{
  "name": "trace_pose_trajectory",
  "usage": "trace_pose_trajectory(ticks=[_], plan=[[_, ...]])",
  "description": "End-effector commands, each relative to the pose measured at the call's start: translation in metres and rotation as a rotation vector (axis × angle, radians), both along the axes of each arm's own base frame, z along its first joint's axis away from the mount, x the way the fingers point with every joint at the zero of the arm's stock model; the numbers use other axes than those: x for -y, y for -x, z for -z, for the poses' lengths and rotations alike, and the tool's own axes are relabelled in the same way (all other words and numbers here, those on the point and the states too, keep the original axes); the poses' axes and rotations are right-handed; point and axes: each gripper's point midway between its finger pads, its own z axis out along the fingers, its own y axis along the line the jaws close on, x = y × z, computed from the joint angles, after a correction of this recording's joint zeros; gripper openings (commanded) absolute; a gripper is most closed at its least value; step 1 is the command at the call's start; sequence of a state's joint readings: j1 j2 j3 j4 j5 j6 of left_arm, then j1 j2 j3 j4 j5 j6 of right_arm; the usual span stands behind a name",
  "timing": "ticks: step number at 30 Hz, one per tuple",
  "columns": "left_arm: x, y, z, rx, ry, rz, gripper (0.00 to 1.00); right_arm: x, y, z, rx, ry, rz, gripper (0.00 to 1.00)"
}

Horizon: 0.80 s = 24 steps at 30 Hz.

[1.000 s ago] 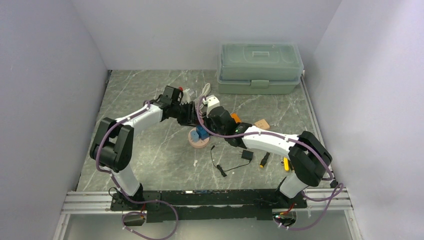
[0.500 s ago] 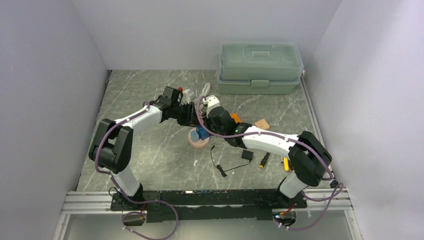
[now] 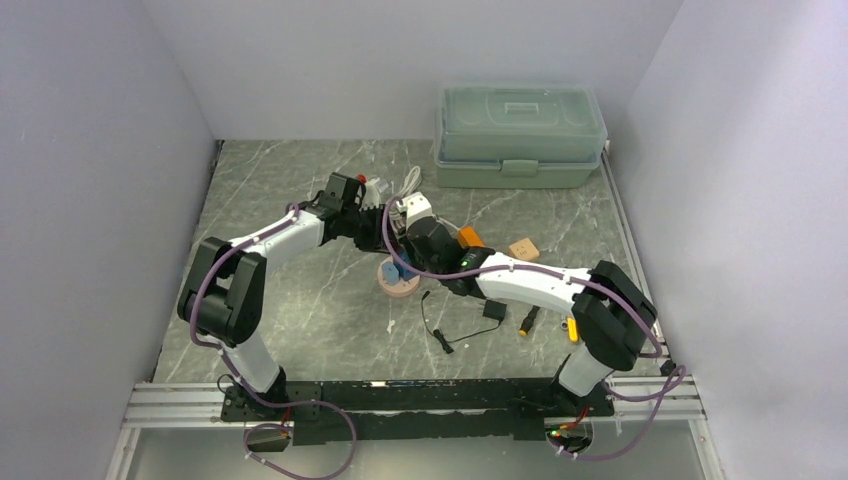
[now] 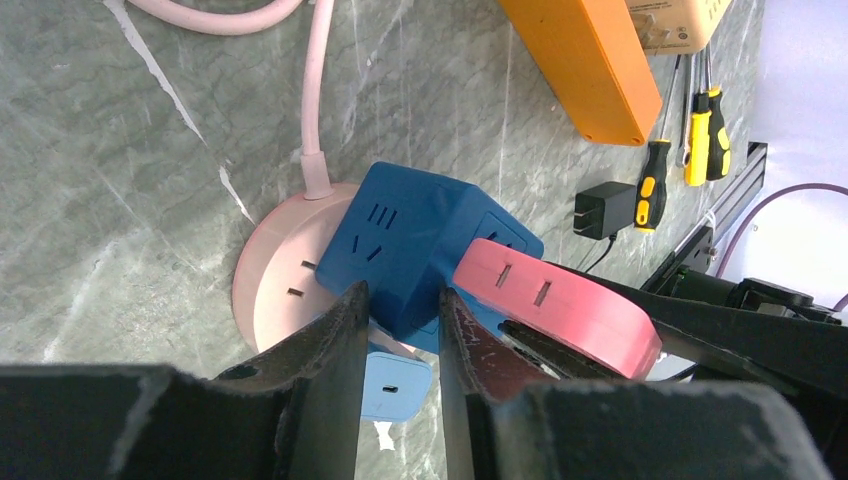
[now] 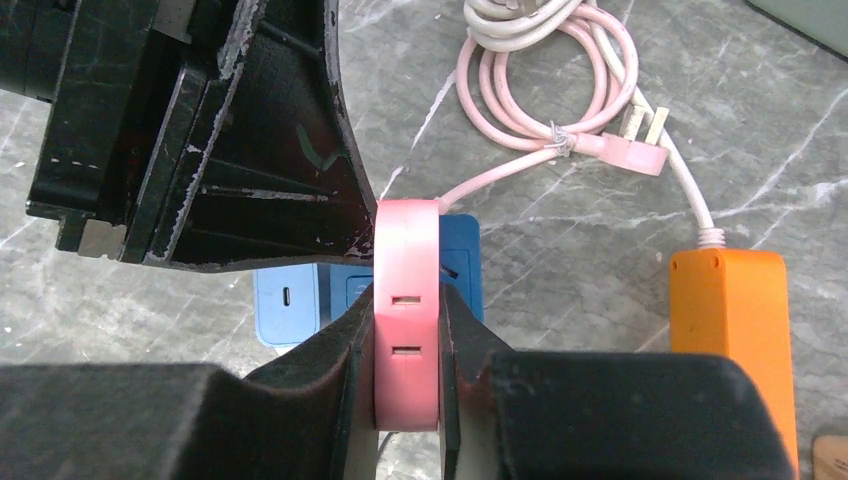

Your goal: Pull the plug off the socket

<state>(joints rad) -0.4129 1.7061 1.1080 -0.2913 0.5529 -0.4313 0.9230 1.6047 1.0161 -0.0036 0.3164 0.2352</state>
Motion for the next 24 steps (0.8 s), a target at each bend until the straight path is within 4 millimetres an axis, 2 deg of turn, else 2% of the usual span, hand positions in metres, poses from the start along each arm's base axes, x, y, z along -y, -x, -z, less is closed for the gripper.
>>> trace_pose_trajectory(ticks=[1, 6, 12, 24], plan=[[-0.013, 0.047, 0.049, -0.214, -0.114, 0.035, 0.26, -0.002, 0.0, 0.005, 0.001, 0.051, 0.011, 0.0], [-0.017, 0.047, 0.051, -0.213, -0.136, 0.028, 0.25, -0.005, 0.003, 0.008, -0.028, 0.042, -0.004, 0.0], [-0.019, 0.048, 0.055, -0.216, -0.162, 0.026, 0.24, -0.008, 0.007, -0.003, -0.083, -0.051, -0.044, 0.0], [-0.019, 0.048, 0.061, -0.224, -0.188, 0.031, 0.23, 0.014, -0.009, 0.004, -0.144, -0.093, 0.0, 0.0]])
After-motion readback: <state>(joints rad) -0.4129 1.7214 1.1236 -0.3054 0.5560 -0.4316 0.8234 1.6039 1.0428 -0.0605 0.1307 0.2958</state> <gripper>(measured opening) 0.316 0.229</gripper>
